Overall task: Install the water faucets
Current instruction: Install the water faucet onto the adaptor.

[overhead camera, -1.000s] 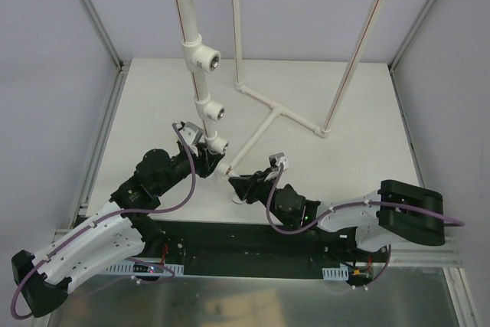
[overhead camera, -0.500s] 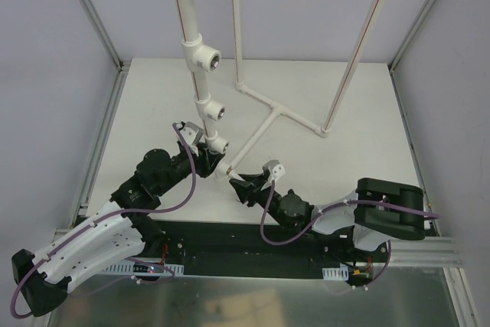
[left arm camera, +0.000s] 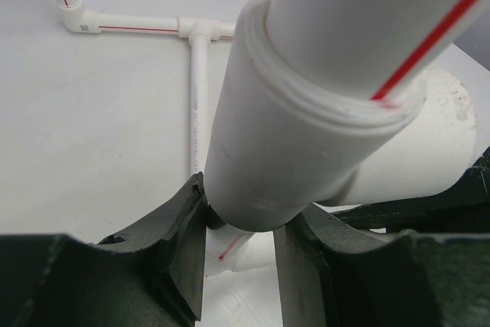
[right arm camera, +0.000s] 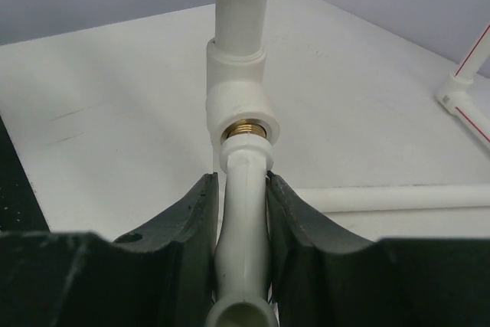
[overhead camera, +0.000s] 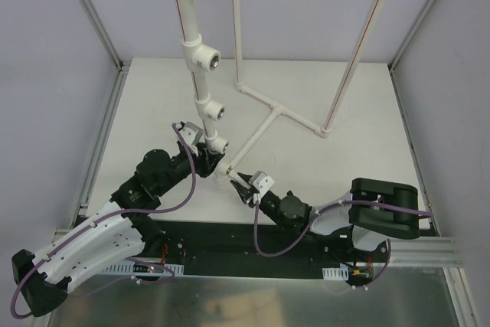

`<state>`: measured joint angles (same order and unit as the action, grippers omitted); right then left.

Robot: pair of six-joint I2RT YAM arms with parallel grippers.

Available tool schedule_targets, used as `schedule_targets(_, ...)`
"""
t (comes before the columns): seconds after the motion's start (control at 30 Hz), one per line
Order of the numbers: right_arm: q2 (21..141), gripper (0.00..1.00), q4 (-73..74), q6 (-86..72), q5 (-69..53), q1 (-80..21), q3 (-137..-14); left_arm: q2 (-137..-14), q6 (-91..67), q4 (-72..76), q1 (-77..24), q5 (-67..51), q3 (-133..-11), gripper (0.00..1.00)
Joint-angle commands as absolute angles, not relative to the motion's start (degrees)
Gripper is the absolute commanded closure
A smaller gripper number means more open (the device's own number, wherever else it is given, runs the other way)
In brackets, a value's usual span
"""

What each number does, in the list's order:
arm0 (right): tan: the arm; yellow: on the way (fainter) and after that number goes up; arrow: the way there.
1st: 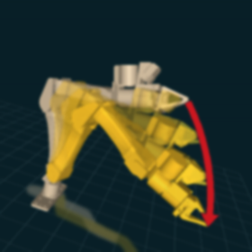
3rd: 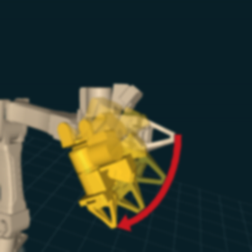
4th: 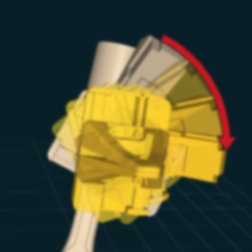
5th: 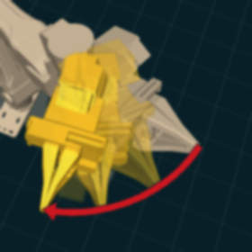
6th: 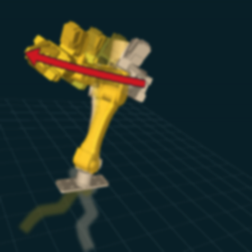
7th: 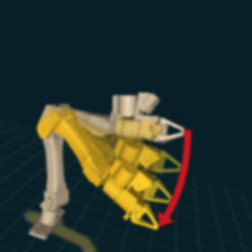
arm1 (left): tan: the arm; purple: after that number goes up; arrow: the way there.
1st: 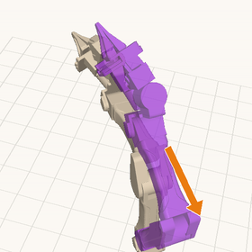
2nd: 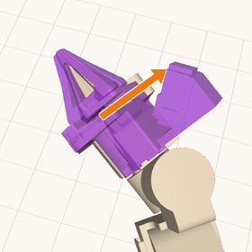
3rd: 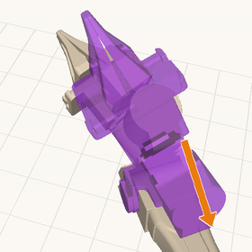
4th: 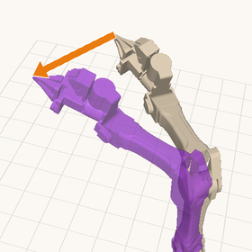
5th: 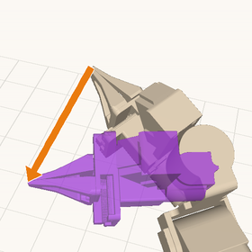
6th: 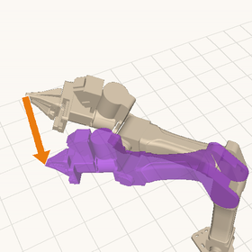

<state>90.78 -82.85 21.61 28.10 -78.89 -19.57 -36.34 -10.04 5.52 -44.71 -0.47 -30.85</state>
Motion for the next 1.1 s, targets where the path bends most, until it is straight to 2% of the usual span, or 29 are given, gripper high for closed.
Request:
schedule_targets(0.0,93.69,1.00,-77.08,32.42,18.81,-79.81,-21.09,-36.12,-19.51,14.15,-48.25,-14.41,-30.85,1.00)
schedule_targets(0.57,99.05,1.00,-77.87,46.06,16.70,-79.89,-22.24,-35.86,-20.57,16.17,-48.25,-17.49,-28.92,1.00)
schedule_targets(1.07,101.16,1.00,-87.28,18.48,8.80,-79.19,-20.30,-36.65,-20.65,16.00,-48.25,-18.46,-29.36,1.00)
